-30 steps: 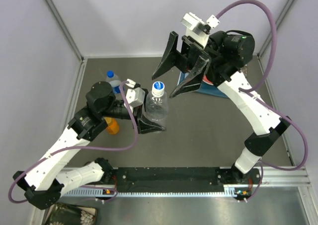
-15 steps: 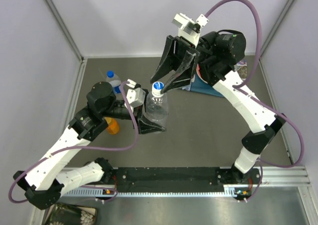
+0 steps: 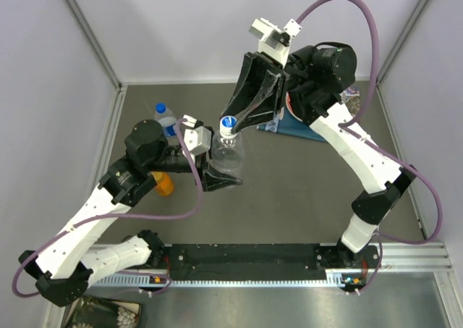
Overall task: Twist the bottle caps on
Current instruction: Screw the bottle cap onto the plastic bottle.
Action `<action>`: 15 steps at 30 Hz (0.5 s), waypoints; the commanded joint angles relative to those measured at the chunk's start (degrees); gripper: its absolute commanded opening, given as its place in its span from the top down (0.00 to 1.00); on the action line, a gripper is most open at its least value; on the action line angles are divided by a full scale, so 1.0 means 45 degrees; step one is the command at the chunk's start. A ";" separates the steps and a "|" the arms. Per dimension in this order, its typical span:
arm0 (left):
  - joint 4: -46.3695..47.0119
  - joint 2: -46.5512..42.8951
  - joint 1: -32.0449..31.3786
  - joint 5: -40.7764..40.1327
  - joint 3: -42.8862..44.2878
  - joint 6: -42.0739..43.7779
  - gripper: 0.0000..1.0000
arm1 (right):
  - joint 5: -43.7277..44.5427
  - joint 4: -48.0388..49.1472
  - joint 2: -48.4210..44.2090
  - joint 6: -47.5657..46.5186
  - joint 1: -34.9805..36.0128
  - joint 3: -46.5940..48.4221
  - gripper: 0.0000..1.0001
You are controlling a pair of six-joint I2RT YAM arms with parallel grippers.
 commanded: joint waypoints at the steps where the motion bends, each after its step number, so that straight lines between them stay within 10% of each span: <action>1: 0.0570 -0.0261 0.0202 -0.2703 0.0315 0.0564 1.00 | -0.0160 -0.1409 -0.0251 -0.1229 0.0102 -0.0473 0.83; 7: 0.0882 -0.0378 0.0398 -0.4956 0.0510 0.0761 1.00 | 0.2160 -1.1091 -0.1054 -0.8818 -0.0133 -0.0632 0.98; 15: 0.1155 -0.0417 0.0476 -0.7803 0.0707 0.0684 1.00 | 0.6790 -1.4186 -0.1559 -1.0960 0.0101 -0.1059 1.00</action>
